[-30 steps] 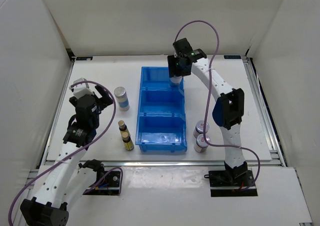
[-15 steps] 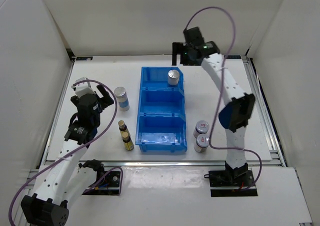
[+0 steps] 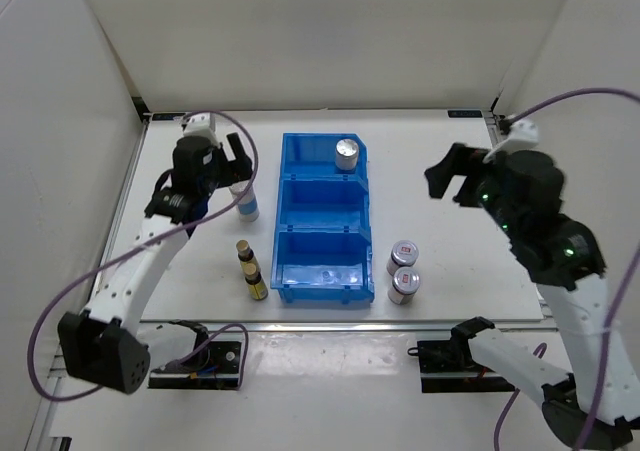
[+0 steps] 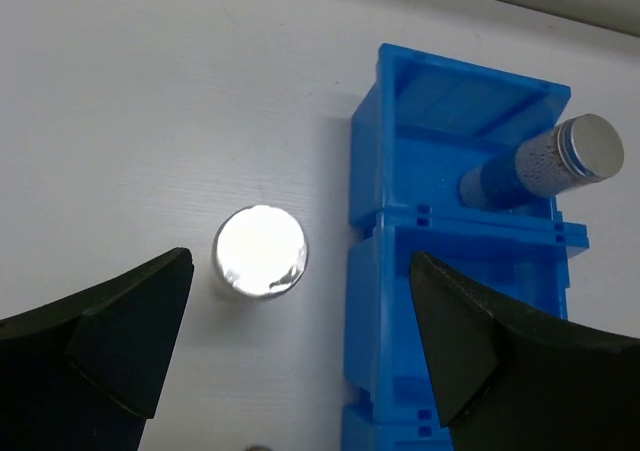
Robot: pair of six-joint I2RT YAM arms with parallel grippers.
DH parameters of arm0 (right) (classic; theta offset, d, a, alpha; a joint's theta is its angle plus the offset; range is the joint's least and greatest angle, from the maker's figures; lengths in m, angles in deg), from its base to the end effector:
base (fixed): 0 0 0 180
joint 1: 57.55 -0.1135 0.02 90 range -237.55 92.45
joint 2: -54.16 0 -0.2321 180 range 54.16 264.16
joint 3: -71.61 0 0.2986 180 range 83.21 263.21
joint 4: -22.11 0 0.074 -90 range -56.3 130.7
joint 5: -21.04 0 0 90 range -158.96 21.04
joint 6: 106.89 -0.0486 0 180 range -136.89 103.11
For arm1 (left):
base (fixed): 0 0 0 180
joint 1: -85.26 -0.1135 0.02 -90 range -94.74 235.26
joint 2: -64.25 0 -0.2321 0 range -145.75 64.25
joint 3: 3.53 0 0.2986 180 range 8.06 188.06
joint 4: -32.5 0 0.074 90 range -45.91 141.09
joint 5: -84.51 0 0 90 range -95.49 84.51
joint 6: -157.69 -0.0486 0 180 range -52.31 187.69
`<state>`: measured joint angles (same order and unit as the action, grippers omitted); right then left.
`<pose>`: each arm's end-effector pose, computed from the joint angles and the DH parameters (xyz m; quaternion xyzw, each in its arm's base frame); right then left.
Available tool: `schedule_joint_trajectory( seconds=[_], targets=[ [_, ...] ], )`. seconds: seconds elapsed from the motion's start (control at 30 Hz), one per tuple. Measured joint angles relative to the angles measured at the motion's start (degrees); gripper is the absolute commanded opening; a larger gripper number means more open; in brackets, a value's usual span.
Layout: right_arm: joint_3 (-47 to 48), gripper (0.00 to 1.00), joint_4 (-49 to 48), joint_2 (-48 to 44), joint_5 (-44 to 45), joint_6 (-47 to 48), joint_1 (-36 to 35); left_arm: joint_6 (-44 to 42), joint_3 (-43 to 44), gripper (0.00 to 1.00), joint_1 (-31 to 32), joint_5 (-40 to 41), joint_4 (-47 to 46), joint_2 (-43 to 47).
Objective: Organize the condiment bottles
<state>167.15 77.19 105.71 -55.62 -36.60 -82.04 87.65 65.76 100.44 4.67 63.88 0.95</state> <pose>0.1953 0.0767 0.4793 0.0418 0.7693 0.1544 0.6185 0.3137 -0.0762 0.2998 -0.0824 0.8392 -0.0893 0.5301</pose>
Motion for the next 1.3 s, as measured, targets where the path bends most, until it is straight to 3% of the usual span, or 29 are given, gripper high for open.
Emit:
schedule_joint_trajectory(
  seconds=[0.13,0.23,0.4,0.7,1.3],
  targets=[
    [-10.05,1.00,5.81,1.01,-3.61,-1.29,0.00,-0.55,7.37,1.00,0.57,-1.99,0.37,-10.05],
    [-10.56,1.00,10.45,3.58,-4.22,-0.57,-0.02,-1.36,10.16,1.00,1.75,-1.07,1.70,-16.65],
    [-10.25,1.00,14.21,2.47,2.10,1.16,-1.25,-2.86,12.44,1.00,4.13,1.40,3.34,-24.41],
    [-16.17,1.00,16.06,-6.56,1.57,0.98,-1.57,-0.46,12.94,1.00,5.95,10.86,6.16,-23.12],
    [-17.49,1.00,22.80,-5.57,5.29,-4.74,-1.95,1.14,11.98,1.00,1.33,7.98,11.74,-21.86]
  ],
)
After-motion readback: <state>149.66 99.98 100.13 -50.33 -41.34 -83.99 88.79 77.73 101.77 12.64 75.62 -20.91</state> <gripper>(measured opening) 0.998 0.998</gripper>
